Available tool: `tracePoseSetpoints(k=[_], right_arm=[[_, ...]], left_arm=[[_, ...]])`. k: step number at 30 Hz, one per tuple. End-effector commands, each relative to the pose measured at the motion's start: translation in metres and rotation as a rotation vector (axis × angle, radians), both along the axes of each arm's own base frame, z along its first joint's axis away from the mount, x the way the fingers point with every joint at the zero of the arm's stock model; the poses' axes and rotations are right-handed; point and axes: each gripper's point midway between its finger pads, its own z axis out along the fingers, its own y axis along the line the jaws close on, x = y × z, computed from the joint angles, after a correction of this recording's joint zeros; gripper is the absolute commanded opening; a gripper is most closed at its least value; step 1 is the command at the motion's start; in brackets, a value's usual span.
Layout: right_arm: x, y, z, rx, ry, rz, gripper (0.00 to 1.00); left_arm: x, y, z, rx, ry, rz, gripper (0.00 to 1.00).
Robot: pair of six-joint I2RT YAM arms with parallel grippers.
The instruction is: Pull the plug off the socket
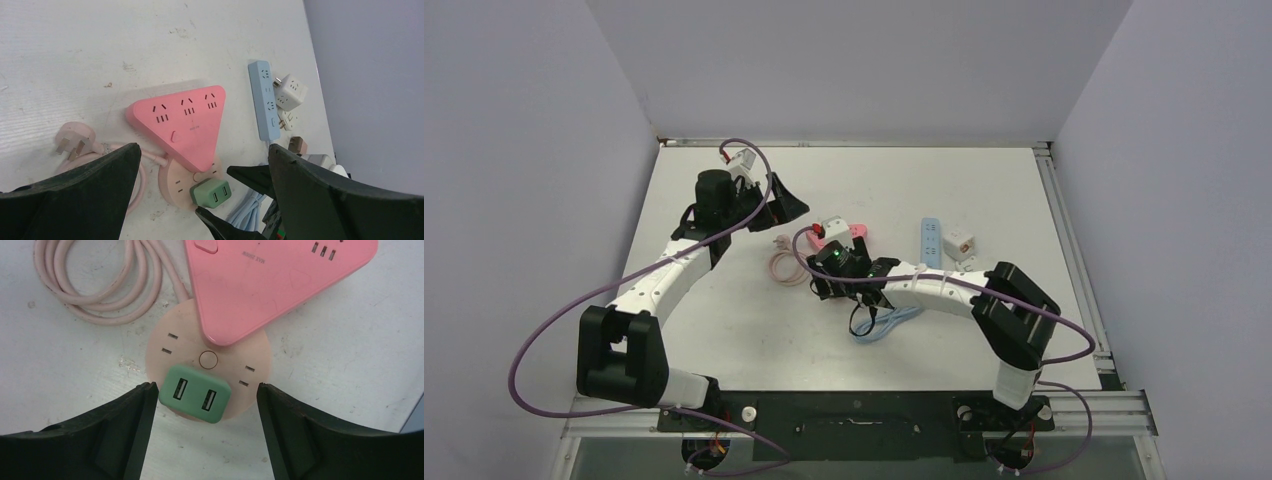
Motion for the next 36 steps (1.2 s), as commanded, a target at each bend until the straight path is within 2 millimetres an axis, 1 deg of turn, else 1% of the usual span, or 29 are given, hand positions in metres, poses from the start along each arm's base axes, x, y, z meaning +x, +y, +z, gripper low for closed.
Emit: tracePoseSetpoints(k=[1, 4, 7, 9, 11, 16, 18, 19, 21, 22, 25, 28, 33, 36], right_arm=[[0.015, 0.003, 0.012, 0.014, -0.041, -0.069, 0.72], [0.015, 0.005, 0.011, 0.016, -0.038, -0.073, 0.65], [0.016, 0.005, 0.007, 0.016, -0.032, -0.079, 0.62], [0.016, 0.005, 0.005, 0.015, -0.03, -0.084, 0.56], [0.016, 0.0, 0.001, 0.008, -0.024, -0.108, 0.46], [0.024, -0.021, -0.004, 0.03, -0.016, -0.17, 0.15], [0.028, -0.029, -0.003, 0.083, -0.008, -0.18, 0.07], [0.029, -0.032, -0.002, 0.124, 0.003, -0.176, 0.06], [0.035, -0.042, 0.0, 0.201, 0.015, -0.174, 0.05], [0.038, -0.043, 0.007, 0.247, 0.006, -0.164, 0.05], [0.045, -0.055, 0.012, 0.294, -0.01, -0.156, 0.05], [0.046, -0.06, 0.019, 0.339, -0.026, -0.135, 0.05], [0.044, -0.068, 0.022, 0.379, -0.039, -0.138, 0.05], [0.041, -0.07, 0.027, 0.442, -0.054, -0.137, 0.05]], left_arm=[[0.009, -0.004, 0.021, -0.027, -0.067, -0.014, 0.97], [0.009, -0.005, 0.022, -0.03, -0.068, -0.015, 0.97], [0.009, -0.005, 0.02, -0.027, -0.064, -0.014, 0.97], [0.008, -0.007, 0.018, -0.027, -0.06, -0.019, 0.97], [0.008, -0.009, 0.016, -0.027, -0.053, -0.023, 0.96], [0.005, -0.019, 0.005, -0.028, -0.023, -0.047, 0.97], [0.004, -0.025, -0.001, -0.036, 0.001, -0.059, 0.99], [0.003, -0.028, -0.004, -0.044, 0.015, -0.068, 1.0], [0.001, -0.035, -0.011, -0.067, 0.045, -0.089, 0.93], [0.0, -0.038, -0.014, -0.079, 0.058, -0.097, 0.91], [-0.005, -0.051, -0.026, -0.105, 0.101, -0.126, 0.85], [-0.011, -0.066, -0.04, -0.116, 0.143, -0.161, 0.81], [-0.023, -0.09, -0.07, -0.115, 0.23, -0.213, 0.78], [-0.028, -0.1, -0.083, -0.127, 0.272, -0.233, 0.77]])
